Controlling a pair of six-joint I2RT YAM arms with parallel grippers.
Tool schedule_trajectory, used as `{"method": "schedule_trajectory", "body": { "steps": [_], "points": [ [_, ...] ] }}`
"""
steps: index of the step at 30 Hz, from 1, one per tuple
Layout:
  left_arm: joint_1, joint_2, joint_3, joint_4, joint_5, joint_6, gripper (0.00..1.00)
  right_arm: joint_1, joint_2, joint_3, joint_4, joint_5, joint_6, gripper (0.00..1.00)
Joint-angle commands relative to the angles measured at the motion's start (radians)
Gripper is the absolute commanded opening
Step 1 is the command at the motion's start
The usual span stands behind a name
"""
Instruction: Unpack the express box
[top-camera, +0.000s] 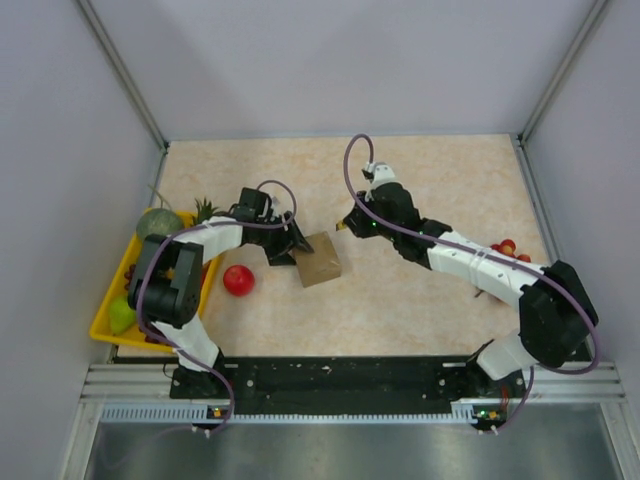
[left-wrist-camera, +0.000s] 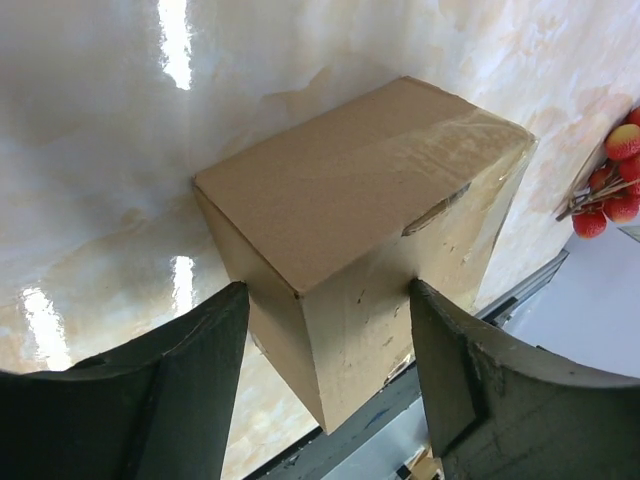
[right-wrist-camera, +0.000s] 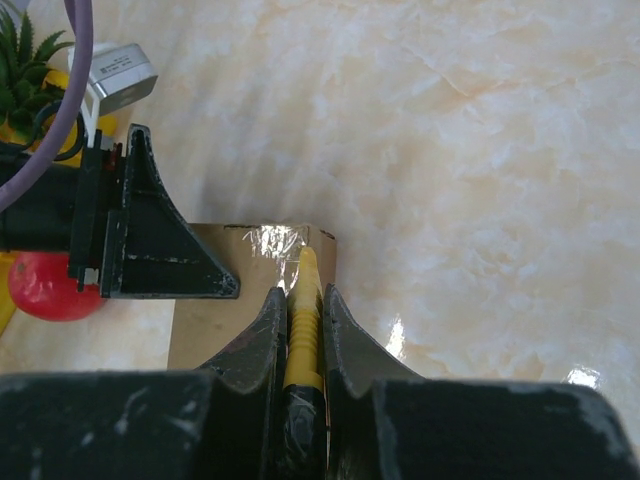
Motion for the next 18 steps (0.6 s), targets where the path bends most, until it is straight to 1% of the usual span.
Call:
{"method": "schedule_trajectory", "body": {
  "steps": [1, 2, 4, 6, 7, 11, 13, 16, 18],
  "points": [
    [-0.001, 0.034, 0.043, -0.06, -0.024, 0.058, 0.64, 0.017, 0.021, -0.001, 0.057, 0.022, 0.005, 0.0],
    [-0.001, 0.04, 0.051, -0.086, -0.033, 0.078, 0.62, 0.02, 0.027, 0.001, 0.053, 0.026, 0.003, 0.0],
    [-0.001, 0.054, 0.061, -0.098, -0.055, 0.09, 0.52, 0.03, 0.034, -0.002, 0.042, 0.042, 0.003, 0.0],
    [0.001, 0.062, 0.063, -0.092, -0.055, 0.098, 0.49, 0.036, 0.04, 0.001, 0.033, 0.055, 0.003, 0.0],
    [0.001, 0.071, 0.064, -0.092, -0.055, 0.101, 0.45, 0.046, 0.043, 0.004, 0.031, 0.069, 0.003, 0.0],
    [0.001, 0.096, 0.084, -0.101, -0.044, 0.109, 0.43, 0.079, 0.066, 0.034, 0.024, 0.137, 0.006, 0.0],
    [0.002, 0.099, 0.101, -0.114, -0.038, 0.115, 0.41, 0.091, 0.093, 0.076, -0.025, 0.175, 0.015, 0.0],
    [0.004, 0.1, 0.106, -0.104, -0.043, 0.121, 0.4, 0.117, 0.125, 0.085, -0.004, 0.239, 0.0, 0.0],
    [0.004, 0.114, 0.12, -0.107, -0.04, 0.121, 0.39, 0.122, 0.144, 0.106, -0.022, 0.256, 0.003, 0.0]
  ]
}}
